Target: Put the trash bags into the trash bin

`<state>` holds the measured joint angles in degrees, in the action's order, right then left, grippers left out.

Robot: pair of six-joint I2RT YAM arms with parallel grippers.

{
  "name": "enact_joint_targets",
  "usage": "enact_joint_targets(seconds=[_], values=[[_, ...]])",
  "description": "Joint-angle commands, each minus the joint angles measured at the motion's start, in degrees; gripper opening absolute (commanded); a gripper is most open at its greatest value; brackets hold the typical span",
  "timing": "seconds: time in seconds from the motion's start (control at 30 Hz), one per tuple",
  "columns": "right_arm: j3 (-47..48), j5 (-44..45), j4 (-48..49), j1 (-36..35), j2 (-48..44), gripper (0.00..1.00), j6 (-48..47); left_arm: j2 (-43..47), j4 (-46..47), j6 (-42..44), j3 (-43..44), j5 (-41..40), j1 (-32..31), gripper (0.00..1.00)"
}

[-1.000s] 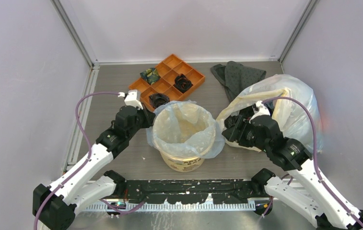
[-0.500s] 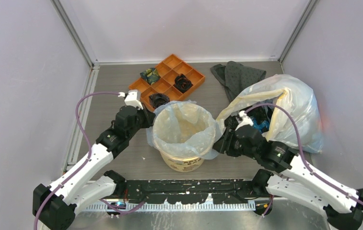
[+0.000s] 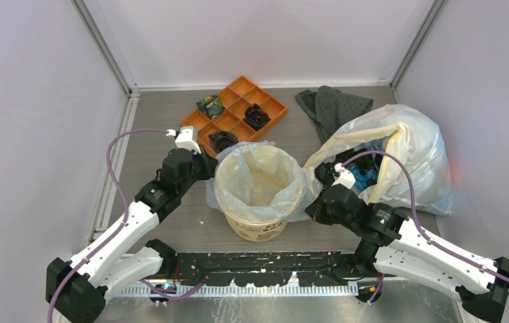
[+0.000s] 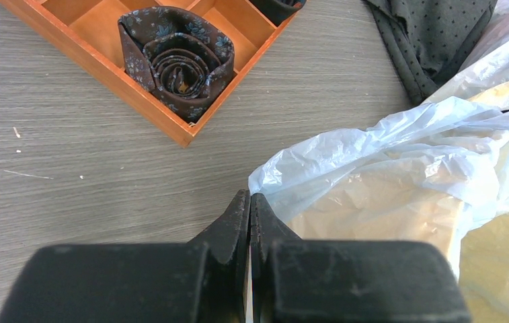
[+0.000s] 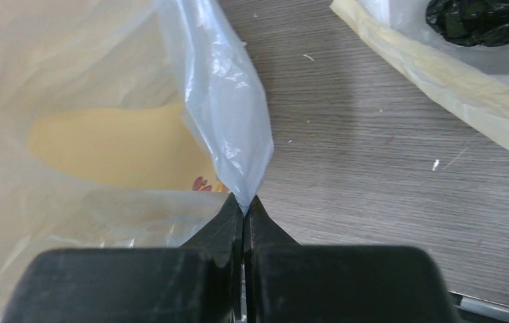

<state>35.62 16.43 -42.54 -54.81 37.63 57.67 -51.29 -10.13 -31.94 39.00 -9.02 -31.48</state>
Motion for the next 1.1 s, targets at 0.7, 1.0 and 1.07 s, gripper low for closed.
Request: enact_joint_targets(seconds=[0.7, 1.0, 1.07], values=[[1.6, 4.6, 1.8, -0.6, 2.3, 0.25, -0.8, 6.4, -22.9, -0.8, 11.7, -8.2, 0.0, 0.49], [2.1, 5.5, 1.1, -0.7, 0.5, 0.41, -1.0, 10.2, -29.4, -4.0, 10.2, -6.2, 0.0, 0.57], [2.5, 6.0, 0.6, -0.7, -0.1, 0.44, -1.2, 12.6, -29.1, -5.3, 9.0, -3.7, 0.0, 0.58]])
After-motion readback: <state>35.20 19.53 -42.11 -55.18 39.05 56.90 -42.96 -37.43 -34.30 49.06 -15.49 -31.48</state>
